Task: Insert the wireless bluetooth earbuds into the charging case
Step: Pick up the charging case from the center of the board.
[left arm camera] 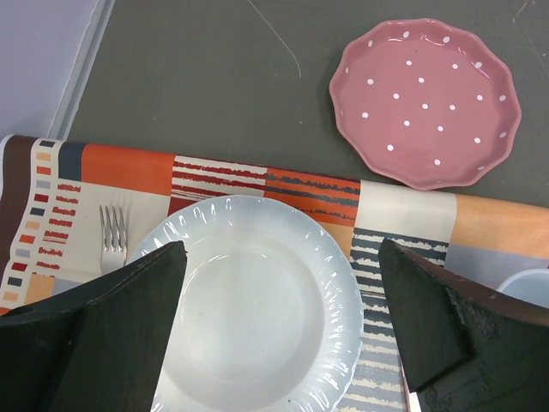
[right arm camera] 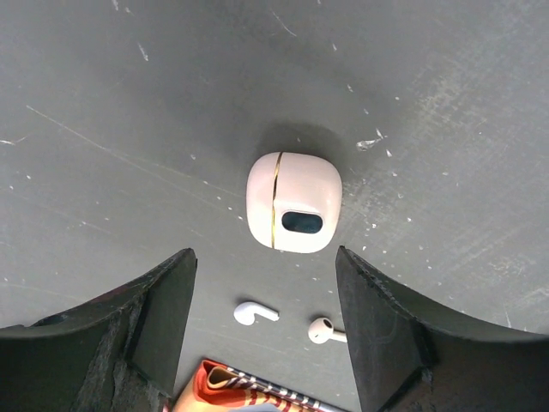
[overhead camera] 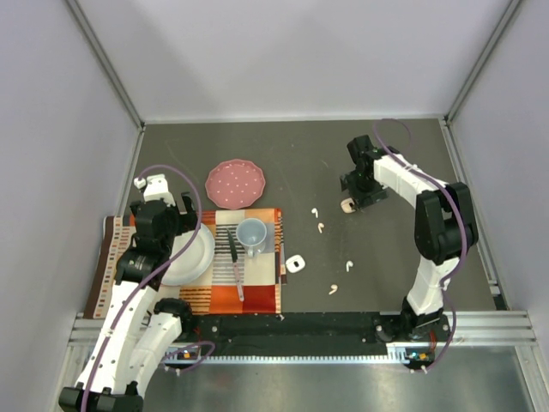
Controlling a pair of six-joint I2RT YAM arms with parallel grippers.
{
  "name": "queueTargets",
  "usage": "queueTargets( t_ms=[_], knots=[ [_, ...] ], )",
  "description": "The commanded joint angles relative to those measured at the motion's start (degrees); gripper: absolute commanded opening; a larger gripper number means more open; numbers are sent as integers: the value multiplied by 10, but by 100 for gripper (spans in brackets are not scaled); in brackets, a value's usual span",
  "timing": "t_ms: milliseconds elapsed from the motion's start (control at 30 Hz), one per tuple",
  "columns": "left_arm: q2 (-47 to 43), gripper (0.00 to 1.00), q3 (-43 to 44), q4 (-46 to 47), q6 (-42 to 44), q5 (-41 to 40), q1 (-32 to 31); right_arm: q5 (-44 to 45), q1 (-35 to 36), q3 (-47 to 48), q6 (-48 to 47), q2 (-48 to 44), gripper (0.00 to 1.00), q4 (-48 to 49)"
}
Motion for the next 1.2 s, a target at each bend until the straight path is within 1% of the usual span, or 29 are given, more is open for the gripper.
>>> queueTargets(
  t_ms=[0,500,900,1167],
  knots=[
    [-1,99,24,10,7,-2,-1,23,-4,-4,26,-4,66,-20],
    [8,99,26,7,7,8,-1,25,-33,5,-6,28,67,-27],
    [13,99,29,3,6,5,-1,10,-32,39,-28,66,67,-27],
    [16,99,30,2,7,7,0,10,-32,39,-29,78,65,-27]
  ],
)
